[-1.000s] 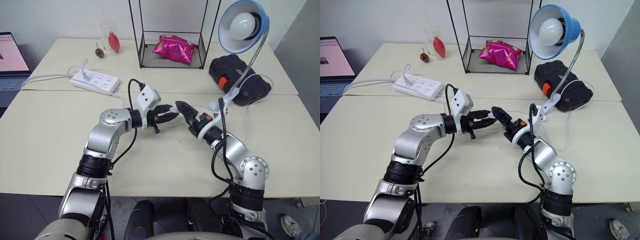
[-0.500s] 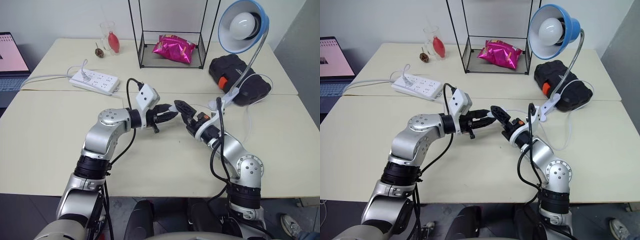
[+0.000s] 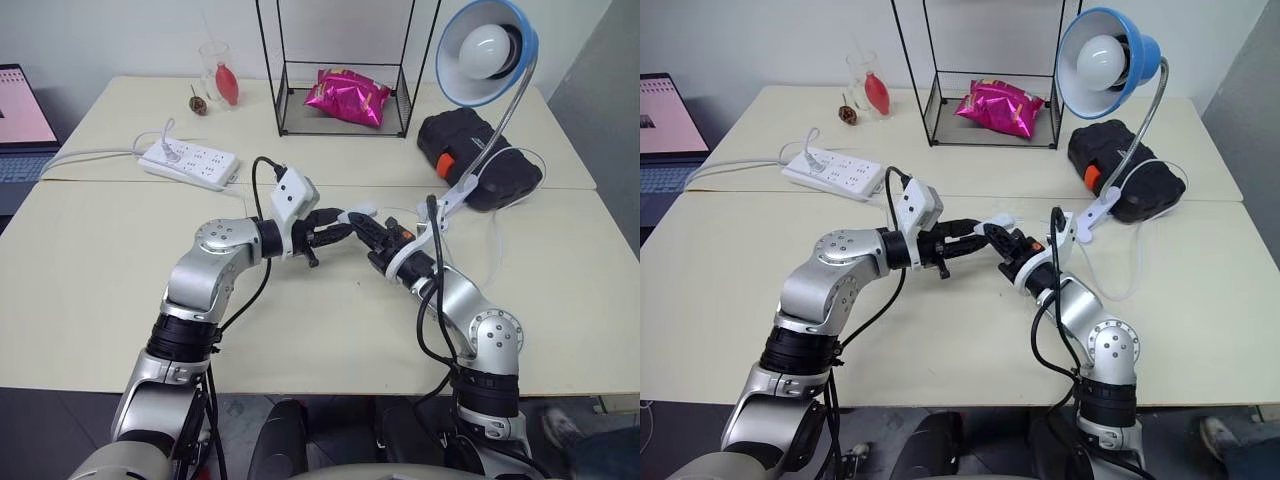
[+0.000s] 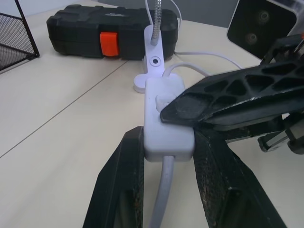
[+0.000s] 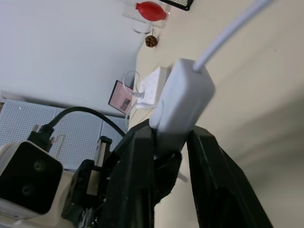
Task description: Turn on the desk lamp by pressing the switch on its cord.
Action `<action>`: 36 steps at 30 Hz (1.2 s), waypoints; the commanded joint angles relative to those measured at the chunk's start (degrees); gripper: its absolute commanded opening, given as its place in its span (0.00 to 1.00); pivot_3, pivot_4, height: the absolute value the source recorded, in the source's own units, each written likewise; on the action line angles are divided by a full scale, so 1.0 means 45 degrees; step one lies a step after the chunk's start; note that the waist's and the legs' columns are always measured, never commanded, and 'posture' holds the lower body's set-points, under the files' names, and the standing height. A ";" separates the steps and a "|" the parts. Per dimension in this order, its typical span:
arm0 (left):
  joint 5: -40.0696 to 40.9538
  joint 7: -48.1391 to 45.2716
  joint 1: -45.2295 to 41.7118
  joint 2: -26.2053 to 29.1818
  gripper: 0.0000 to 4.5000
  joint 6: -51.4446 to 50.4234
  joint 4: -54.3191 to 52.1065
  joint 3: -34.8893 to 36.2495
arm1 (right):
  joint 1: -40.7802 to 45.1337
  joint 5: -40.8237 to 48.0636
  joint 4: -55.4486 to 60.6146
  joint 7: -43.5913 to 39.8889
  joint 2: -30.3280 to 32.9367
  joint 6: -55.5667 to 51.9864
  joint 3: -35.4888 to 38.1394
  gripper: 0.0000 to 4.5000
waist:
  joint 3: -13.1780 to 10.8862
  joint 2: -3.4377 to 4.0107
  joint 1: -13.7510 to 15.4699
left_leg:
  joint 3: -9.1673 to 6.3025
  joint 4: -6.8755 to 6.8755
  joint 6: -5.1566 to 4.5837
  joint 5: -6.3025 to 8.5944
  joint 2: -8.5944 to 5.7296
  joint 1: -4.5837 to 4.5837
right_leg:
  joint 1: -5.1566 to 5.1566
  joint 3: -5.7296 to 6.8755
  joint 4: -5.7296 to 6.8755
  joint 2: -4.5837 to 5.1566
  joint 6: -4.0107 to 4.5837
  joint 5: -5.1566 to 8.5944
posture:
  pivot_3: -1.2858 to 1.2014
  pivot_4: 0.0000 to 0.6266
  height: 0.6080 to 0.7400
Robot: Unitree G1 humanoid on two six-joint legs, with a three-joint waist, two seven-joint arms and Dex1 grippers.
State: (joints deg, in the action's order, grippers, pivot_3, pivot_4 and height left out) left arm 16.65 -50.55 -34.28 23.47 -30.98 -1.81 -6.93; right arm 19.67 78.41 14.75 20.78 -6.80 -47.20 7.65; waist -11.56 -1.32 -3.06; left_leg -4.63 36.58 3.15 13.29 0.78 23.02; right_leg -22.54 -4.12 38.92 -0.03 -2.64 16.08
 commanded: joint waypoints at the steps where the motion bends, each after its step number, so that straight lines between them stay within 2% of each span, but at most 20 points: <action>1: 0.0110 0.0036 -0.0055 0.0126 0.25 0.0126 -0.0470 0.0057 | 0.0021 0.0392 0.0195 -0.0122 -0.0216 0.0257 -0.0105 0.10 | 0.0000 0.0000 0.0000 | 0.0000 -0.0004 0.0000 0.0000 0.0000 0.0002 | -0.0004 0.0001 0.0000 0.0000 0.0001 0.0000 | 0.52 0.24 1.00; 10: 0.0136 0.0156 -0.0040 0.0044 0.25 0.0132 -0.0521 0.0066 | 0.0034 0.0658 0.0101 -0.0182 -0.0175 0.0303 -0.0133 0.10 | 0.0000 0.0000 0.0000 | 0.0003 -0.0042 0.0000 0.0000 0.0000 0.0010 | -0.0031 -0.0002 0.0000 0.0000 0.0011 0.0006 | 0.52 0.24 1.00; 12: 0.0142 0.0195 -0.0040 0.0037 0.25 0.0135 -0.0527 0.0080 | 0.0040 0.0711 0.0184 -0.0380 -0.0123 0.0303 -0.0163 0.25 | 0.0000 0.0000 0.0000 | 0.0003 -0.0048 0.0000 0.0000 0.0001 0.0010 | -0.0034 -0.0001 0.0000 0.0000 0.0015 0.0008 | 0.52 0.24 1.00; 17: 0.0145 0.0283 -0.0049 0.0051 0.25 0.0116 -0.0545 0.0072 | 0.0065 0.0913 0.0280 -0.0524 -0.0043 0.0240 -0.0205 0.46 | 0.0000 0.0000 -0.0001 | 0.0003 -0.0062 0.0000 0.0000 0.0001 0.0010 | -0.0040 0.0000 0.0000 0.0000 0.0020 0.0010 | 0.52 0.24 1.00; 20: 0.0157 0.0328 -0.0063 0.0047 0.25 0.0081 -0.0564 0.0063 | 0.0087 0.0961 0.0257 -0.0549 -0.0020 0.0262 -0.0201 0.62 | 0.0000 0.0000 -0.0001 | 0.0004 -0.0066 0.0000 0.0000 0.0001 0.0010 | -0.0043 0.0000 0.0000 0.0000 0.0021 0.0011 | 0.52 0.24 1.00; 36: 0.0277 0.0279 -0.0051 0.0093 0.25 -0.0072 -0.0713 0.0053 | 0.0145 0.0307 -0.0246 -0.0515 -0.0031 0.0663 -0.0135 0.63 | 0.0000 0.0000 -0.0001 | 0.0006 -0.0095 0.0000 -0.0001 0.0002 0.0011 | -0.0061 -0.0001 0.0001 0.0000 0.0053 -0.0005 | 0.52 0.24 1.00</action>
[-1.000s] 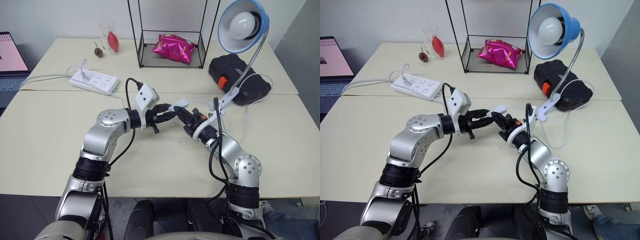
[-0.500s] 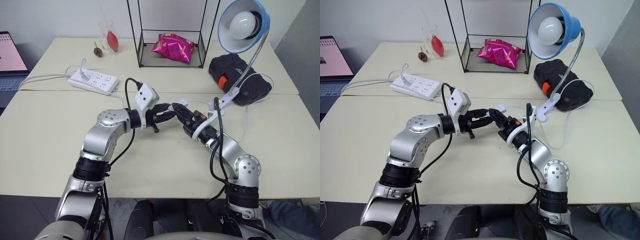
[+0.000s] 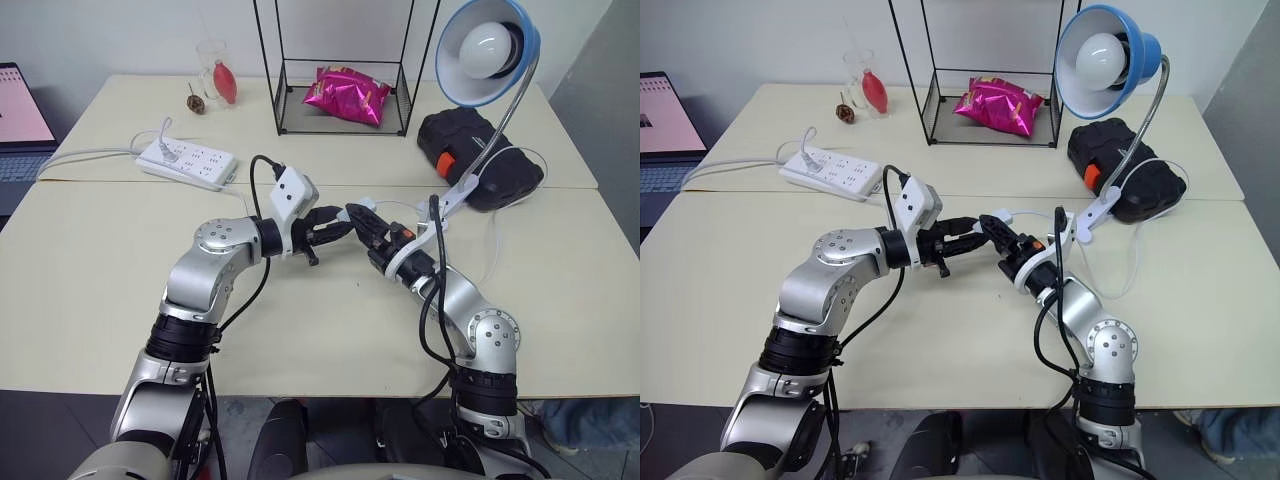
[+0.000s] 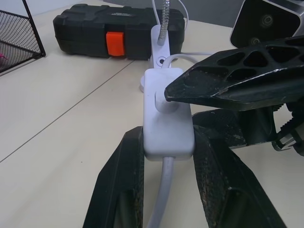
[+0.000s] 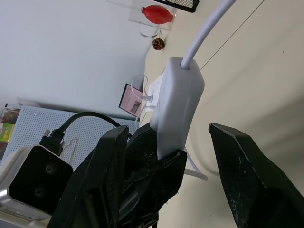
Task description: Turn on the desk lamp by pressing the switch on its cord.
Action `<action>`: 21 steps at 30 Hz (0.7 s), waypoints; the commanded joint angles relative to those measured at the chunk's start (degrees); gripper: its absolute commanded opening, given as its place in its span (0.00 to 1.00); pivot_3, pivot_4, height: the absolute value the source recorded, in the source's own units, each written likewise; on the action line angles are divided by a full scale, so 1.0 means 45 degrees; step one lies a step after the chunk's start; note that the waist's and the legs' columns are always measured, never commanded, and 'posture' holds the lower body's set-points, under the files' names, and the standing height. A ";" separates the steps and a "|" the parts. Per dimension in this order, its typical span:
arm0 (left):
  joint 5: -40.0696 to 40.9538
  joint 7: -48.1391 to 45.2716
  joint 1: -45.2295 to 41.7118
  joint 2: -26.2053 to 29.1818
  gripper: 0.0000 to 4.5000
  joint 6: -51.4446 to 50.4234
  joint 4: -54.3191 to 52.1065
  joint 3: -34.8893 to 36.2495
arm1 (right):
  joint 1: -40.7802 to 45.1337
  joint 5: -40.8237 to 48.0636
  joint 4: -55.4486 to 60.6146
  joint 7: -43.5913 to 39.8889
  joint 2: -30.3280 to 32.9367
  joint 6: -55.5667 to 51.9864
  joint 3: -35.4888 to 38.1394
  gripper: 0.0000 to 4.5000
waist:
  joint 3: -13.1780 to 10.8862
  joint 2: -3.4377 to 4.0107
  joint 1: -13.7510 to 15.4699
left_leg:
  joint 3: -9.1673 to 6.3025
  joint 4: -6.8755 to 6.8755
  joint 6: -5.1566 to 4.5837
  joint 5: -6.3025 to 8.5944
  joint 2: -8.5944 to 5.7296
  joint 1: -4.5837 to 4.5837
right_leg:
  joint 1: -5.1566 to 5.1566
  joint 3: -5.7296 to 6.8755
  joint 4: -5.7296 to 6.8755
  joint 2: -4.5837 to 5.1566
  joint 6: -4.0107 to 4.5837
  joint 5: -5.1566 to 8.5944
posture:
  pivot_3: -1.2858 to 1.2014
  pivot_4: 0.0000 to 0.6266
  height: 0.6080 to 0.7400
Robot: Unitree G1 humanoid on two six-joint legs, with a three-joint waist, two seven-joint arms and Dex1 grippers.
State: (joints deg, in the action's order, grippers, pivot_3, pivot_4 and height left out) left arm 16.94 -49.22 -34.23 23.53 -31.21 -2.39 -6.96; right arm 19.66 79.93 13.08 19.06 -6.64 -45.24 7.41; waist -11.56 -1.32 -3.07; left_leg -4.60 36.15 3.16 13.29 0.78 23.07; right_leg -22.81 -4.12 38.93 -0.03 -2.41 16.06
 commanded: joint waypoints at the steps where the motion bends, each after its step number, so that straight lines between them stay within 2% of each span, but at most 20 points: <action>1: 0.0211 -0.0024 -0.0060 0.0087 0.25 -0.0023 -0.0589 0.0055 | 0.0161 -0.0055 0.0100 -0.0146 -0.0068 0.0242 -0.0079 0.63 | 0.0000 0.0000 0.0000 | 0.0001 -0.0002 0.0000 0.0000 0.0000 0.0000 | -0.0002 0.0000 0.0000 0.0000 0.0024 -0.0014 | 0.52 0.24 1.00; 7: 0.0180 -0.0058 -0.0026 0.0123 0.25 -0.0028 -0.0637 0.0028 | 0.0167 -0.0130 0.0041 -0.0207 -0.0010 0.0291 -0.0085 0.63 | 0.0001 -0.0001 0.0000 | 0.0003 -0.0001 -0.0001 -0.0002 0.0000 0.0072 | -0.0086 0.0000 0.0013 0.0000 0.0031 -0.0018 | 0.52 0.24 1.00; 10: 0.0160 -0.0088 0.0009 0.0151 0.25 -0.0034 -0.0679 0.0014 | 0.0157 -0.0157 0.0011 -0.0205 -0.0006 0.0324 -0.0085 0.52 | 0.0000 -0.0001 0.0000 | 0.0001 -0.0002 0.0000 -0.0002 0.0002 0.0082 | -0.0093 0.0004 0.0011 0.0000 0.0033 -0.0019 | 0.52 0.24 1.00; 16: 0.0141 -0.0131 0.0066 0.0218 0.25 0.0001 -0.0731 -0.0023 | 0.0141 -0.0212 -0.0010 -0.0236 -0.0012 0.0336 -0.0091 0.23 | 0.0001 -0.0001 -0.0002 | 0.0001 -0.0002 -0.0001 -0.0002 0.0000 0.0086 | -0.0094 0.0005 0.0008 0.0002 0.0033 -0.0020 | 0.52 0.24 1.00; 17: 0.0135 -0.0134 0.0056 0.0227 0.25 0.0022 -0.0723 -0.0023 | 0.0150 -0.0225 -0.0029 -0.0244 -0.0001 0.0328 -0.0099 0.16 | 0.0001 -0.0001 -0.0001 | -0.0001 -0.0002 -0.0001 -0.0002 0.0000 0.0086 | -0.0094 0.0005 0.0010 0.0002 0.0034 -0.0020 | 0.52 0.24 1.00; 19: 0.0130 -0.0137 0.0053 0.0242 0.25 0.0052 -0.0728 -0.0024 | 0.0161 -0.0255 -0.0059 -0.0249 0.0009 0.0318 -0.0106 0.11 | 0.0001 -0.0001 -0.0001 | -0.0001 -0.0001 0.0000 -0.0002 0.0000 0.0086 | -0.0094 0.0006 0.0011 0.0002 0.0034 -0.0020 | 0.52 0.24 1.00; 21: 0.0129 -0.0134 0.0060 0.0251 0.25 0.0061 -0.0745 -0.0026 | 0.0169 -0.0285 -0.0077 -0.0247 0.0017 0.0312 -0.0114 0.11 | 0.0001 -0.0001 -0.0002 | -0.0001 -0.0001 -0.0001 -0.0002 0.0000 0.0086 | -0.0094 0.0006 0.0011 0.0002 0.0034 -0.0020 | 0.52 0.24 1.00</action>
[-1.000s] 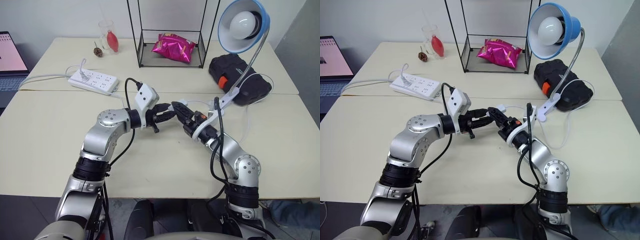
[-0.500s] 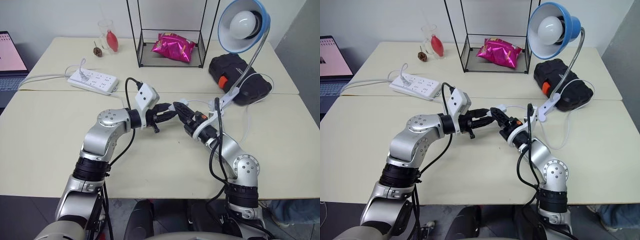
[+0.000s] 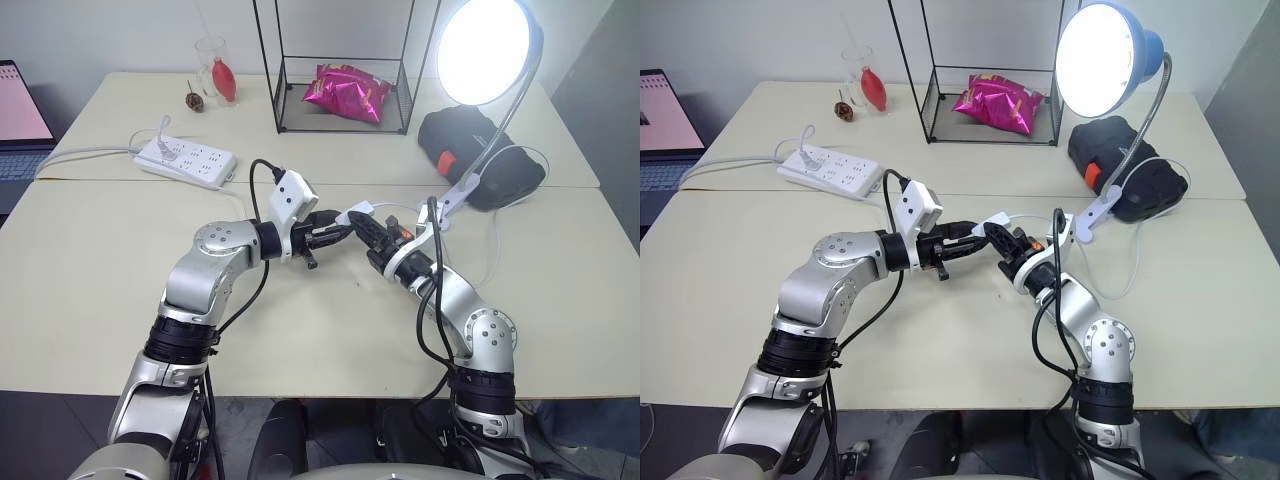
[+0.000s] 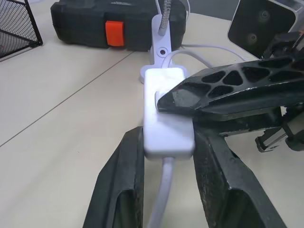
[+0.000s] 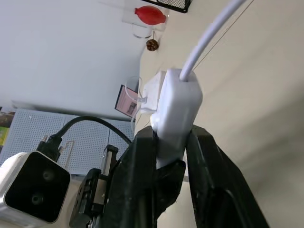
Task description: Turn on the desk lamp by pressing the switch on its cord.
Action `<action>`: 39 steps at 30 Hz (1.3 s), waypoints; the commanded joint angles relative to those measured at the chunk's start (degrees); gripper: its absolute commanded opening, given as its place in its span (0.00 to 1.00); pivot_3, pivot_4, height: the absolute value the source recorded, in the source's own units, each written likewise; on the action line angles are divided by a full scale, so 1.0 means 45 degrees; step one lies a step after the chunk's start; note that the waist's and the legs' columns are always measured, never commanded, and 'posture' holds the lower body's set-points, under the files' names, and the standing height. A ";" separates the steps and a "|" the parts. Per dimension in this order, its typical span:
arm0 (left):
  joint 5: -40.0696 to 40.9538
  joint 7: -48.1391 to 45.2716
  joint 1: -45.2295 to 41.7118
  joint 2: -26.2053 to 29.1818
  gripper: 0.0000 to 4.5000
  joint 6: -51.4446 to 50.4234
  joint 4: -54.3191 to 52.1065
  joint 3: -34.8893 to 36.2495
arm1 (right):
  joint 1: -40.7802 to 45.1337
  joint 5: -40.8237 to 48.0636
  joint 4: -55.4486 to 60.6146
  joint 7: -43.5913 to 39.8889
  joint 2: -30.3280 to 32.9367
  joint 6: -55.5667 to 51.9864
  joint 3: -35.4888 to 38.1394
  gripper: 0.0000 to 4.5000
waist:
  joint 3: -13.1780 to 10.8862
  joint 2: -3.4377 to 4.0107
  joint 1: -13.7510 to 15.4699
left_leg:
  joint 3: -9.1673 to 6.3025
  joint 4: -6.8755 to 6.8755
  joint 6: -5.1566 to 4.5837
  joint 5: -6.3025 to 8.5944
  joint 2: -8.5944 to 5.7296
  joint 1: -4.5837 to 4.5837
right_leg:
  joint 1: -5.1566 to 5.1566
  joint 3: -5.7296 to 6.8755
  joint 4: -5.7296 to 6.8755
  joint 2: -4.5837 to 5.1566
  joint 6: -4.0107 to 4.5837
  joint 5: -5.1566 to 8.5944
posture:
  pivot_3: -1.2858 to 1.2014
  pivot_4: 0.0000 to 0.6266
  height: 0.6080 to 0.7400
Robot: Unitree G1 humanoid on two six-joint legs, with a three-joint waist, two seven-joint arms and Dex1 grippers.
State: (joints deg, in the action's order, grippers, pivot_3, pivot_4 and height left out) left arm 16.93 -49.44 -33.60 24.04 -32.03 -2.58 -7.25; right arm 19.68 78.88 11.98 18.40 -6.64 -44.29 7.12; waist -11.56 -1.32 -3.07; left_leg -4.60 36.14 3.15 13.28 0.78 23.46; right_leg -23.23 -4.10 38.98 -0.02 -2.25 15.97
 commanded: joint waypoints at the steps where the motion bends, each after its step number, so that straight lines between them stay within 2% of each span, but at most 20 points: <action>1: 0.0135 -0.0082 -0.0081 0.0142 0.25 0.0240 -0.0713 0.0043 | 0.0169 -0.0074 0.0152 -0.0089 0.0023 0.0102 -0.0050 0.11 | 0.0000 0.0000 0.0000 | -0.0001 0.0000 0.0000 0.0000 0.0000 0.0000 | 0.0000 0.0001 0.0000 0.0000 0.0000 0.0000 | 0.52 0.24 1.00; 9: 0.0147 -0.0042 -0.0071 0.0145 0.25 0.0243 -0.0766 0.0071 | 0.0160 -0.0259 0.0086 -0.0208 0.0171 0.0029 -0.0068 0.11 | 0.0000 0.0000 0.0000 | 0.0000 0.0000 0.0000 0.0000 0.0000 0.0000 | 0.0000 0.0000 0.0000 0.0000 0.0000 0.0000 | 0.52 0.24 1.00; 11: 0.0134 -0.0013 -0.0066 0.0132 0.25 0.0256 -0.0772 0.0063 | 0.0073 -0.0249 0.0129 -0.0285 0.0265 -0.0050 -0.0065 0.26 | 0.0000 0.0000 0.0000 | 0.0000 0.0001 0.0000 0.0000 0.0000 0.0000 | 0.0000 0.0001 0.0001 0.0000 0.0001 0.0000 | 0.52 0.24 1.00; 18: -0.0071 0.0109 -0.0096 0.0044 0.25 0.0538 -0.0506 -0.0023 | -0.0244 -0.0125 0.0565 -0.0781 0.1086 -0.0660 -0.0225 0.58 | 0.0000 0.0000 0.0000 | 0.0001 0.0001 0.0000 0.0000 -0.0001 0.0000 | 0.0000 -0.0001 0.0001 0.0001 0.0001 0.0000 | 0.52 0.24 1.00; 19: -0.0208 0.0134 -0.0107 0.0041 0.25 0.0714 -0.0367 -0.0089 | -0.0322 -0.0165 0.0730 -0.1002 0.1410 -0.0851 -0.0274 0.66 | 0.0000 0.0000 0.0000 | 0.0002 0.0001 0.0000 0.0000 -0.0001 0.0000 | 0.0000 -0.0001 0.0001 0.0001 0.0000 0.0000 | 0.52 0.24 1.00; 21: -0.0411 0.0176 -0.0146 0.0002 0.25 0.1024 -0.0034 -0.0185 | -0.0470 -0.0248 0.1045 -0.1378 0.2007 -0.1186 -0.0371 0.74 | 0.0000 0.0000 0.0001 | 0.0000 0.0001 0.0000 0.0000 -0.0001 0.0000 | 0.0000 0.0001 0.0001 0.0001 0.0001 -0.0001 | 0.52 0.24 1.00; 25: -0.0928 0.0182 -0.0271 -0.0047 0.25 0.1829 0.0859 -0.0450 | -0.0804 -0.0411 0.2080 -0.2385 0.3637 -0.1966 -0.0723 0.92 | 0.0001 -0.0002 0.0006 | 0.0003 0.0004 0.0000 0.0000 -0.0005 0.0001 | 0.0001 -0.0002 0.0000 0.0002 0.0000 0.0000 | 0.52 0.24 1.00; 27: -0.1424 0.0089 -0.0266 0.0009 0.25 0.2614 0.1616 -0.0742 | -0.0884 -0.0849 0.2844 -0.3150 0.4915 -0.2402 -0.0973 1.00 | 0.0002 -0.0002 0.0007 | 0.0004 0.0008 0.0000 0.0000 -0.0008 0.0002 | 0.0001 -0.0002 0.0001 0.0004 0.0000 -0.0001 | 0.52 0.24 1.00; 31: -0.2065 -0.0013 -0.0324 -0.0075 0.25 0.3936 0.3010 -0.1043 | -0.0634 -0.2498 0.4022 -0.5005 0.7296 -0.2573 -0.1664 1.00 | 0.0005 -0.0001 0.0037 | -0.0003 0.0012 -0.0001 -0.0001 -0.0006 0.0001 | 0.0003 0.0003 0.0003 -0.0002 0.0000 0.0000 | 0.52 0.24 1.00; 35: -0.2524 -0.0029 -0.0563 -0.0479 0.25 0.5053 0.4856 -0.1242 | -0.0083 -0.5460 0.5256 -0.7796 1.0575 -0.1699 -0.2661 1.00 | 0.0006 -0.0003 0.0066 | 0.0000 0.0027 -0.0001 -0.0001 -0.0017 0.0002 | 0.0006 0.0004 0.0001 0.0004 -0.0004 0.0001 | 0.52 0.24 1.00; 39: -0.2825 -0.0126 -0.0854 -0.0755 0.25 0.5875 0.6063 -0.1297 | 0.0115 -0.7232 0.5331 -0.9700 1.1982 -0.0719 -0.3231 1.00 | 0.0010 -0.0011 0.0065 | 0.0000 0.0043 -0.0001 -0.0001 -0.0015 0.0006 | 0.0010 0.0007 -0.0002 0.0002 -0.0025 0.0012 | 0.52 0.24 1.00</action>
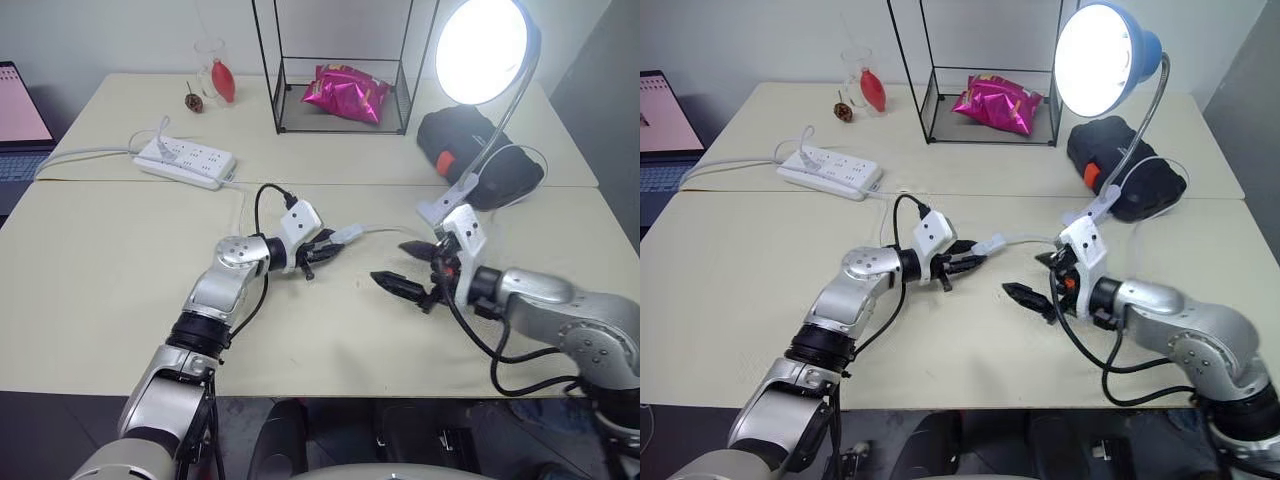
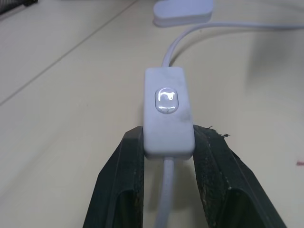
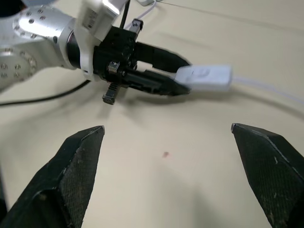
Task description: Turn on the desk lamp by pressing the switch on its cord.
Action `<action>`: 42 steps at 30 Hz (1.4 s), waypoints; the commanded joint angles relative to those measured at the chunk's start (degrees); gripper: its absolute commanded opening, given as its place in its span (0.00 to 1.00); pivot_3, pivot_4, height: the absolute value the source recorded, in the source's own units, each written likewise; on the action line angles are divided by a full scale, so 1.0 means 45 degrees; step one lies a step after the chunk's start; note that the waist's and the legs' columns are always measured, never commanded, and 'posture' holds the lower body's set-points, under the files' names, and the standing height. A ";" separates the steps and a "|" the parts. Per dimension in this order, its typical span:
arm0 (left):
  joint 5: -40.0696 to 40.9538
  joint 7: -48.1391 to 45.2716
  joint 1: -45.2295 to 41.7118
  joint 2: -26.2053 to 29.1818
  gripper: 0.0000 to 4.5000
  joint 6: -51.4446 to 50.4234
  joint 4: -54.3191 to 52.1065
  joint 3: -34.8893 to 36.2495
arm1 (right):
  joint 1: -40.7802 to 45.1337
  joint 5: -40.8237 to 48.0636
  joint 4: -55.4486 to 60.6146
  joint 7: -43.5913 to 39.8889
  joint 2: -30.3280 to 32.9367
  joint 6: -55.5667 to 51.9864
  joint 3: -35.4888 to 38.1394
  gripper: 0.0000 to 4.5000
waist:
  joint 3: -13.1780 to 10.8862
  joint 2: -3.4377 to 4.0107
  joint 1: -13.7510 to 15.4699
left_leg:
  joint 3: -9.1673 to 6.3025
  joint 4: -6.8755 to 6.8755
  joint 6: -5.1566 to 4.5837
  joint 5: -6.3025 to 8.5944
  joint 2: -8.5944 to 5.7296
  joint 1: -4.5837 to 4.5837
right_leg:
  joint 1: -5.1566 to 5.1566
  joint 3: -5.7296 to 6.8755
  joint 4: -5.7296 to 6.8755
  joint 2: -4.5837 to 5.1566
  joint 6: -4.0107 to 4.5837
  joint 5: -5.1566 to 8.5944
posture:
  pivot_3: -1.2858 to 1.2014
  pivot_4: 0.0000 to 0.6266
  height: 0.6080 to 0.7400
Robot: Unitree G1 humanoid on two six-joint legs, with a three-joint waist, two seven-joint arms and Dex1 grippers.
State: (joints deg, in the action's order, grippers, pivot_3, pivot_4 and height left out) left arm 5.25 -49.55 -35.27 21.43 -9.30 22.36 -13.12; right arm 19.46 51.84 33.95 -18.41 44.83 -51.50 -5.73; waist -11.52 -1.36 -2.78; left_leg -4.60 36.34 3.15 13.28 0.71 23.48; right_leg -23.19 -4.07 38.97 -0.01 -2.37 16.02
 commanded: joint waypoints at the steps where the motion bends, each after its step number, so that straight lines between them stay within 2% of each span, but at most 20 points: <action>1: -0.0385 -0.0114 -0.0592 -0.0217 0.25 0.1040 0.0893 -0.0073 | 0.0208 -0.1635 0.0466 -0.2115 0.0978 0.1131 -0.0426 1.00 | 0.0000 -0.0001 0.0017 | -0.0003 0.0002 0.0000 0.0000 0.0004 0.0004 | 0.0000 0.0002 0.0002 -0.0003 0.0009 -0.0005 | 0.52 0.24 1.00; 9: -0.0799 -0.0243 -0.0998 -0.0453 0.25 0.1675 0.2156 -0.0041 | 0.0443 -0.2540 -0.0084 -0.4574 0.2210 0.1864 0.0508 1.00 | 0.0000 -0.0001 0.0086 | -0.0007 0.0116 -0.0001 0.0001 -0.0004 0.0061 | 0.0000 0.0006 0.0006 0.0006 -0.0015 -0.0033 | 0.52 0.24 1.00; 11: -0.0794 -0.0294 -0.0972 -0.0485 0.40 0.1668 0.2173 -0.0009 | 0.0567 -0.2640 -0.0281 -0.4963 0.2371 0.1929 0.0788 1.00 | 0.0000 -0.0002 0.0088 | -0.0004 0.0138 -0.0001 0.0001 -0.0005 0.0065 | 0.0002 0.0000 0.0006 0.0007 -0.0030 -0.0043 | 0.52 0.24 1.00; 14: -0.0766 -0.0302 -0.0965 -0.0529 0.57 0.1686 0.2183 0.0070 | 0.0756 -0.2812 -0.0541 -0.5322 0.2414 0.1953 0.1073 1.00 | 0.0001 -0.0002 0.0124 | -0.0006 0.0148 -0.0003 -0.0001 -0.0006 0.0063 | 0.0008 0.0000 0.0006 0.0006 -0.0041 -0.0049 | 0.52 0.24 1.00; 19: -0.0555 -0.0327 -0.0949 -0.0521 0.77 0.1629 0.1888 0.0296 | 0.0885 -0.3106 -0.0823 -0.5650 0.2317 0.2026 0.1203 1.00 | 0.0001 -0.0001 0.0167 | -0.0006 0.0148 -0.0006 -0.0003 -0.0005 0.0063 | 0.0008 -0.0001 0.0008 0.0006 -0.0039 -0.0051 | 0.52 0.24 1.00; 24: 0.0339 -0.0652 -0.0511 -0.0111 0.98 0.0891 -0.0162 0.1045 | 0.0956 -0.3588 -0.1246 -0.5867 0.2221 0.2440 0.1318 1.00 | 0.0000 -0.0001 0.0198 | -0.0007 0.0145 -0.0005 -0.0002 -0.0008 0.0071 | 0.0003 0.0002 0.0007 0.0013 -0.0038 -0.0052 | 0.52 0.24 1.00; 28: 0.1875 -0.0855 0.0506 0.0920 0.98 -0.1012 -0.3623 0.2354 | 0.0871 -0.4187 -0.1883 -0.6333 0.2151 0.3378 0.1461 1.00 | 0.0000 0.0000 0.0177 | -0.0008 0.0142 -0.0004 -0.0002 -0.0001 0.0070 | -0.0001 0.0003 0.0011 0.0013 -0.0037 -0.0052 | 0.52 0.24 1.00; 34: 0.2217 -0.0083 0.2852 0.3172 0.98 -0.3046 -0.7083 0.4162 | 0.0299 -0.4938 -0.3089 -0.7102 0.1968 0.5129 0.2014 1.00 | 0.0002 0.0004 0.0184 | -0.0008 0.0141 -0.0004 -0.0002 0.0005 0.0060 | 0.0002 0.0001 0.0017 0.0014 -0.0036 -0.0052 | 0.52 0.24 1.00; 38: 0.2549 0.0079 0.4697 0.4420 0.98 -0.3707 -0.8149 0.5713 | -0.0331 -0.5162 -0.3886 -0.8037 0.2247 0.6114 0.2688 1.00 | -0.0001 0.0005 0.0204 | -0.0002 0.0145 -0.0004 -0.0002 0.0004 0.0060 | 0.0004 -0.0001 0.0012 0.0025 -0.0037 -0.0052 | 0.52 0.24 1.00; 42: 0.2981 0.0285 0.5890 0.4773 0.98 -0.4173 -0.8780 0.6649 | -0.0148 -0.5055 -0.4622 -0.8695 0.2282 0.6210 0.3023 1.00 | -0.0002 0.0004 0.0236 | 0.0000 0.0149 -0.0004 -0.0003 0.0003 0.0055 | 0.0012 -0.0001 0.0010 0.0027 -0.0036 -0.0051 | 0.52 0.24 1.00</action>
State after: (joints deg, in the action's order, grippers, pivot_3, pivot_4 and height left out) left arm 16.69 -49.06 -9.44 42.45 -27.42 -13.63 14.28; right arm 17.43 28.33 13.73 -55.87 54.33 -24.82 5.70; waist -11.53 -1.34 -1.72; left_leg -4.60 37.03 3.13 13.26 0.73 23.73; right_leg -23.13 -4.07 39.01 0.11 -2.53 15.79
